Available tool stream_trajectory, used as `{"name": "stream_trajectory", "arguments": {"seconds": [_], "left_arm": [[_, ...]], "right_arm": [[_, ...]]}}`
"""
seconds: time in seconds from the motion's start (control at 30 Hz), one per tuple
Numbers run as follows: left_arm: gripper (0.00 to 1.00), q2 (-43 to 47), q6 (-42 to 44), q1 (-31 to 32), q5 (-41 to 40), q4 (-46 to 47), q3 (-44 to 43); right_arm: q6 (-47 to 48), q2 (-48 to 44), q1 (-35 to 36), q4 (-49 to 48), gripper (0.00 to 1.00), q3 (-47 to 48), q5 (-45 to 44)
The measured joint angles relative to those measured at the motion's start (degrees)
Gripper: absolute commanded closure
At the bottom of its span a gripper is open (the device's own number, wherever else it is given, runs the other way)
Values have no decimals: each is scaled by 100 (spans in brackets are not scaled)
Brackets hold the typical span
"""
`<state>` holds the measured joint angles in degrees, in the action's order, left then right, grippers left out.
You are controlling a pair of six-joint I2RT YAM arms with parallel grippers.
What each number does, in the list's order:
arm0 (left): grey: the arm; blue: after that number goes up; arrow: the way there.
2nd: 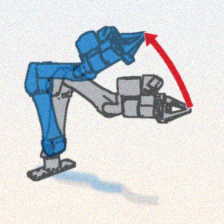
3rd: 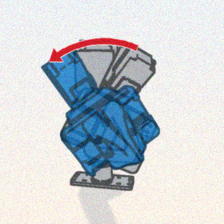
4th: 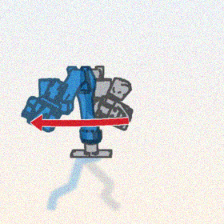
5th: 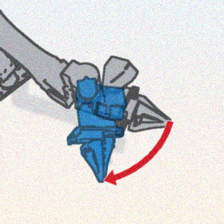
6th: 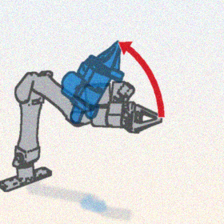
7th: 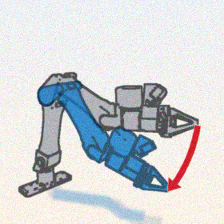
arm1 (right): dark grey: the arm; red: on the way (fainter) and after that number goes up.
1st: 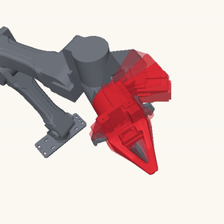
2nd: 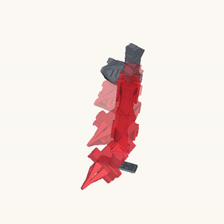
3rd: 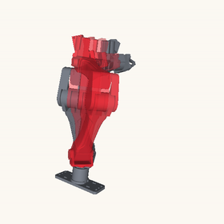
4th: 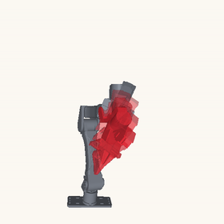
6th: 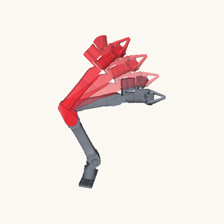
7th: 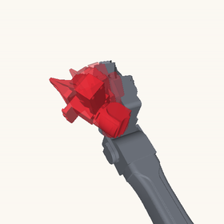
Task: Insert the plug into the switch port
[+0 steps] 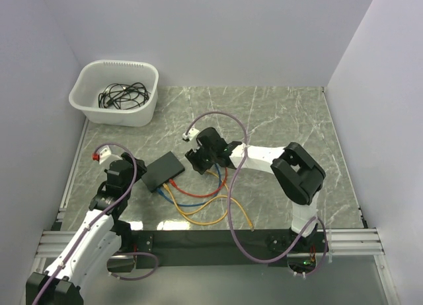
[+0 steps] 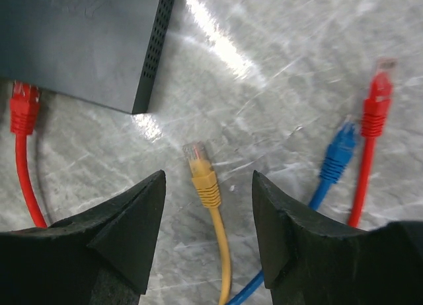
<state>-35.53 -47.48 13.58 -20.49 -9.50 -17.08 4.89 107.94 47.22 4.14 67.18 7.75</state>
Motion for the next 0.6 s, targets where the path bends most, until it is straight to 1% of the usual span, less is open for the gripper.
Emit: {"name": "stream_trajectory", "arguments": {"seconds": [0.17,0.27,0.3,0.37,0.4,0.47,0.5,0.57,0.6], "left_arm": [[42,9,0,0,-4,17,0],[42,13,0,0,-11,17,0],[42,13,0,0,-20,17,0],[42,13,0,0,-28,17,0],[42,13,0,0,-35,20,0],[43,13,0,0,-39,20,0],[43,13,0,0,-39,20,0],[43,13,0,0,-39,20,0],[43,13,0,0,-39,20,0]], "right_arm": [[90,234,-98,131,40,46,234],[136,380,-131,208,46,214,264],[151,446,-138,223,54,289,282],[201,538,-138,240,63,409,302],[205,560,-138,240,70,437,310],[236,581,-138,245,75,461,352],[236,581,-138,249,81,461,358],[260,584,-140,260,87,463,409],[254,584,-140,260,94,463,422]]}}
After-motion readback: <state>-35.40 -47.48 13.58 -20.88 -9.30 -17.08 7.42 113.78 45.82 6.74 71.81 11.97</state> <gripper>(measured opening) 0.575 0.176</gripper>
